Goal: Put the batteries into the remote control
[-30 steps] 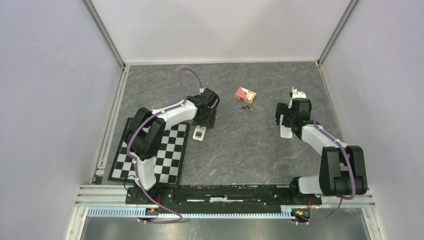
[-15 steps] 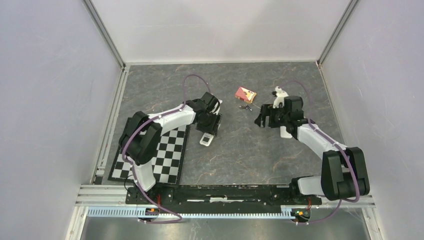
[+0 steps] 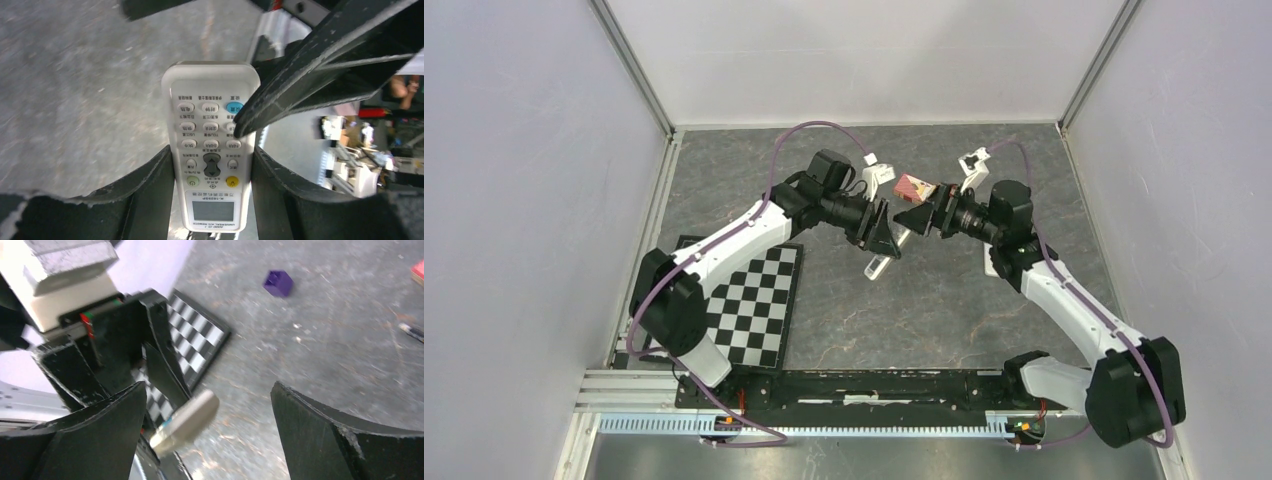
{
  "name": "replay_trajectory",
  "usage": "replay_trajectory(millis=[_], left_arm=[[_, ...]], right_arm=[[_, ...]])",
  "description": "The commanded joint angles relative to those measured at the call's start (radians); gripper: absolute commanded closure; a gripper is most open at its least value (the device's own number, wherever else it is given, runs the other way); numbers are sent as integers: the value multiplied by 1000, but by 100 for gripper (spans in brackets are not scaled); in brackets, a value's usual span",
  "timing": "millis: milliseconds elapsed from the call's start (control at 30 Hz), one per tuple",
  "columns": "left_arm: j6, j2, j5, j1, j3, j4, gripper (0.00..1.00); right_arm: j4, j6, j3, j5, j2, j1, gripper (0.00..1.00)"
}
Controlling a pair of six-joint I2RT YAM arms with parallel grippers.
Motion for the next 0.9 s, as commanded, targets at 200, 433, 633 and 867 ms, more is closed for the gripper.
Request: replay_trajectory(millis=[200,433,633,867], left_arm=[[-424,-84,231,12,-29,505,62],[-749,-107,252,38,-138,925,61],[-866,-104,251,39,-150,1077,58],[-838,-115,223,39,-151,1054,32]], right_arm=[[334,332,-44,-67,-100,10,2],[496,486,-46,-75,-149,10,7],[571,560,-20,-91,-111,15,29],[572,602,-31,-19,-103,15,58]])
